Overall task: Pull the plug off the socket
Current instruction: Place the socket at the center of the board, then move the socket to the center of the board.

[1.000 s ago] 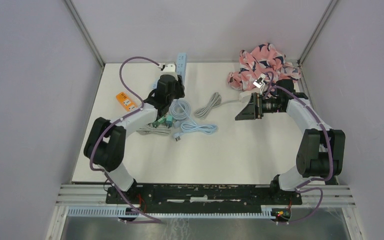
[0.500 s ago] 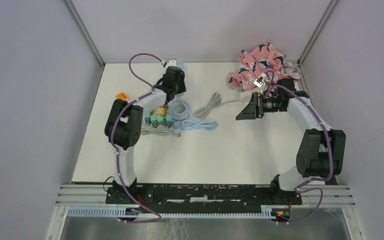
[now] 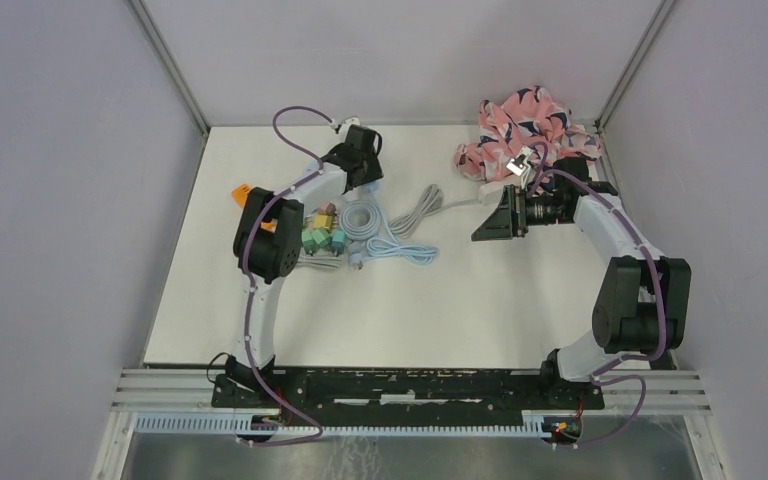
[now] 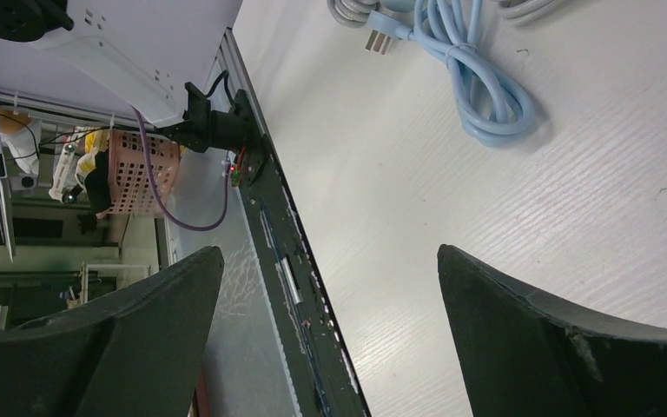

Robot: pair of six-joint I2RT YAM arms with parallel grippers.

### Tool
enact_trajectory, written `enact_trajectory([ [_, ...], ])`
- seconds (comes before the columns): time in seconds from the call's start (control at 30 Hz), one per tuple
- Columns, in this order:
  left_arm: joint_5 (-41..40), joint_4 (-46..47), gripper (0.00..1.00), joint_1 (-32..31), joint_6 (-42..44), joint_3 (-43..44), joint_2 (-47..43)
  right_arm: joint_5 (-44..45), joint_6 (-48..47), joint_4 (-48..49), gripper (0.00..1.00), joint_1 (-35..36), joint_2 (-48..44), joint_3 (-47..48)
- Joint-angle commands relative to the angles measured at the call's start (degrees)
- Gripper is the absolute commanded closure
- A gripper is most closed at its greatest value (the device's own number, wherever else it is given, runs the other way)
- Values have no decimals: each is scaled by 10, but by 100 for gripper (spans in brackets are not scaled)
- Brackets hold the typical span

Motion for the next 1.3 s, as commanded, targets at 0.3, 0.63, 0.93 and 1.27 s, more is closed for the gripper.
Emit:
enact_trajectory([
  [0.3,-12,39,14,1,7,-78,-151,-15,-20,-5,0,-2,-2,25],
  [0.63,323,272,5,1,109,-253,-259,-14,-23,-9,0,-2,-2,27],
  [0.93,373,180,8,-32,154,-171,-172,-15,-24,-10,0,-3,-4,28],
  [1.27,185,-45,18,-108,273,34,-20,-16,-26,-12,0,-3,-4,28],
])
